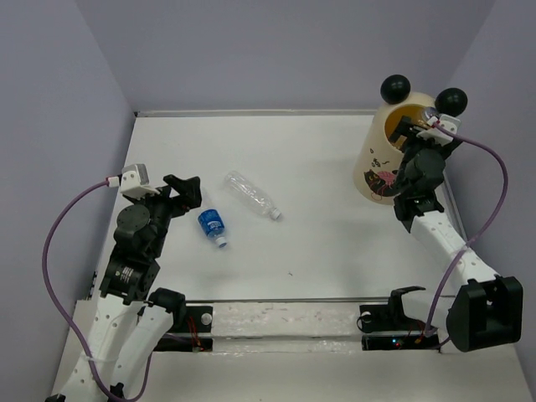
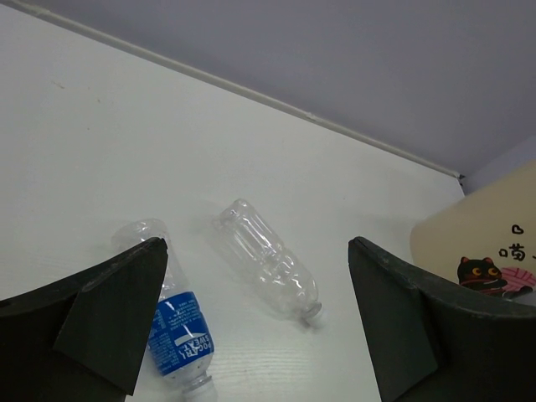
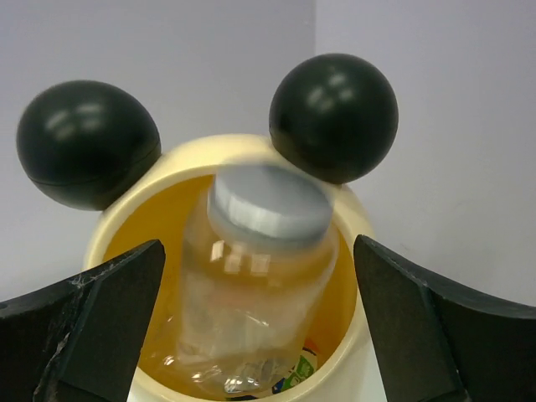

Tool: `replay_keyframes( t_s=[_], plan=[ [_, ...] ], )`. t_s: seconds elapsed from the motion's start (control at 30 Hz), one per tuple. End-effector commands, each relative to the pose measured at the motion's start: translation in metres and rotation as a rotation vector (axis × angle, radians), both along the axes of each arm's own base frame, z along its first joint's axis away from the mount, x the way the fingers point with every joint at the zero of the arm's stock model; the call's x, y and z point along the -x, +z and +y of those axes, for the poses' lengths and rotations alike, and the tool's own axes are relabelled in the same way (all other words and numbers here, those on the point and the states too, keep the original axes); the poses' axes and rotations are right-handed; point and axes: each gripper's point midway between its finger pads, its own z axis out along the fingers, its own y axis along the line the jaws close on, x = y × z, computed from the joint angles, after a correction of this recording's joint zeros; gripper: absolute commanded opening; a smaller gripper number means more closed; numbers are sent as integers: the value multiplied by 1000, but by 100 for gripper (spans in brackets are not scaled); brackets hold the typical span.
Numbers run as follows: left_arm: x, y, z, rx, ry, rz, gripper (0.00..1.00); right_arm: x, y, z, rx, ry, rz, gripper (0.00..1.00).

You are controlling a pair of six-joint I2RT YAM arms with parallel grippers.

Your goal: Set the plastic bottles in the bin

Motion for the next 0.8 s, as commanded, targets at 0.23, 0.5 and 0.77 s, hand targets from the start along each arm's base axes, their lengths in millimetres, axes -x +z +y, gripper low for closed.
replay_keyframes(
  t_s=[0.23, 0.5, 0.77],
  plan=[
    [-5, 10, -9, -13, -42, -28, 99, 22, 53, 71, -214, 416, 0, 89],
    [-11, 1, -11, -19, -52, 7, 99, 23, -40, 248, -49, 879, 449, 72],
    [-15, -3, -5, -34, -27, 22, 99, 9, -69, 273, 25, 809, 583, 47]
  ],
)
